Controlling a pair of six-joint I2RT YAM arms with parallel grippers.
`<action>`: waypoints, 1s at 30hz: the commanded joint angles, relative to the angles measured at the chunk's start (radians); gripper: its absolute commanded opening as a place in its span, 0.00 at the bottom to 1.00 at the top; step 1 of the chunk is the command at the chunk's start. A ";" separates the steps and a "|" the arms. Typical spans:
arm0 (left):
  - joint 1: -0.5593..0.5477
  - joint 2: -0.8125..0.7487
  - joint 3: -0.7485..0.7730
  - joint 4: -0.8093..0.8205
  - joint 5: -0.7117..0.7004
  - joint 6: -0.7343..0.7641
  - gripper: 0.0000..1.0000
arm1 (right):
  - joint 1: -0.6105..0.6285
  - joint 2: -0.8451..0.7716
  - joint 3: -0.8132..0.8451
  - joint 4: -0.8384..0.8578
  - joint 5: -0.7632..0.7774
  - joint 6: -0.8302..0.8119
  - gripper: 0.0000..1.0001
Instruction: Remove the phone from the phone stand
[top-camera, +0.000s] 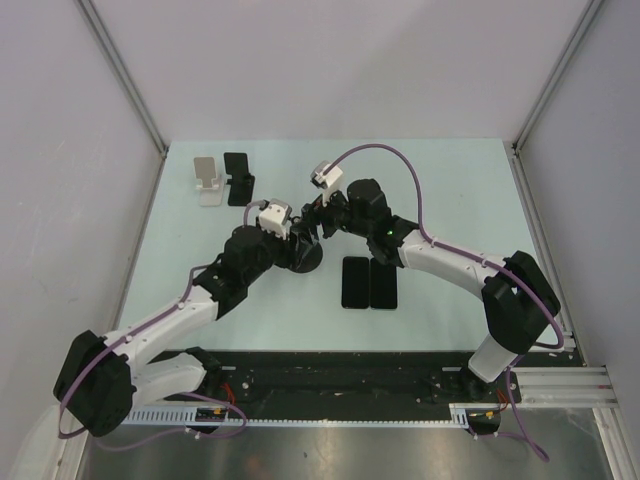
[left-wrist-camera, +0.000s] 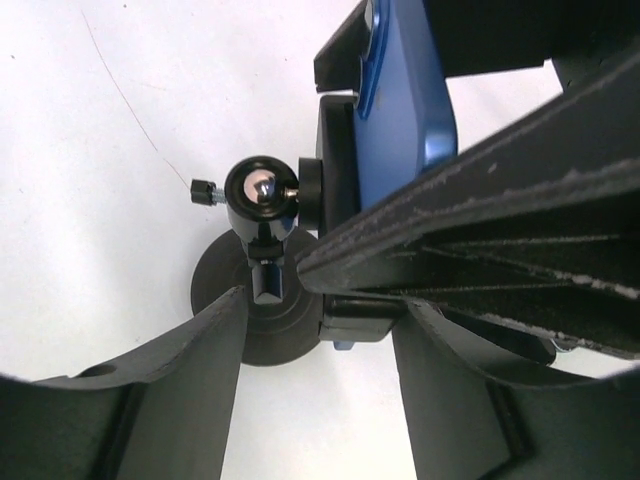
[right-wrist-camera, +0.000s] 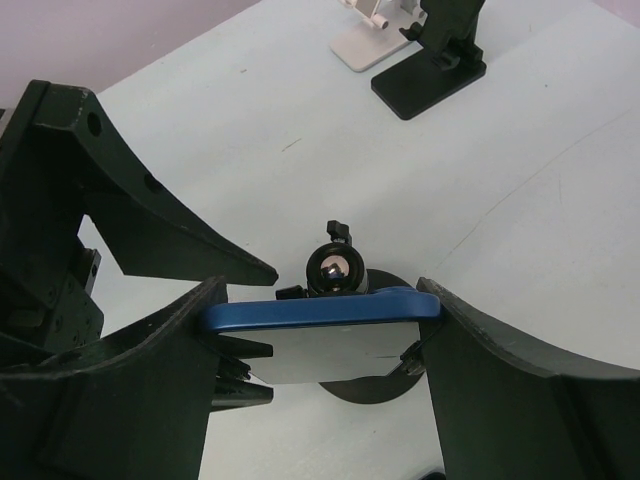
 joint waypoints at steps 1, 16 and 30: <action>-0.007 0.006 0.064 0.026 -0.028 0.008 0.59 | 0.018 -0.008 -0.009 -0.039 -0.025 -0.009 0.00; 0.013 -0.014 0.049 0.029 0.070 -0.017 0.00 | -0.065 -0.014 -0.007 -0.131 -0.094 -0.027 0.00; 0.194 -0.020 0.023 0.040 0.395 -0.098 0.00 | -0.187 -0.006 -0.007 -0.192 -0.231 -0.079 0.00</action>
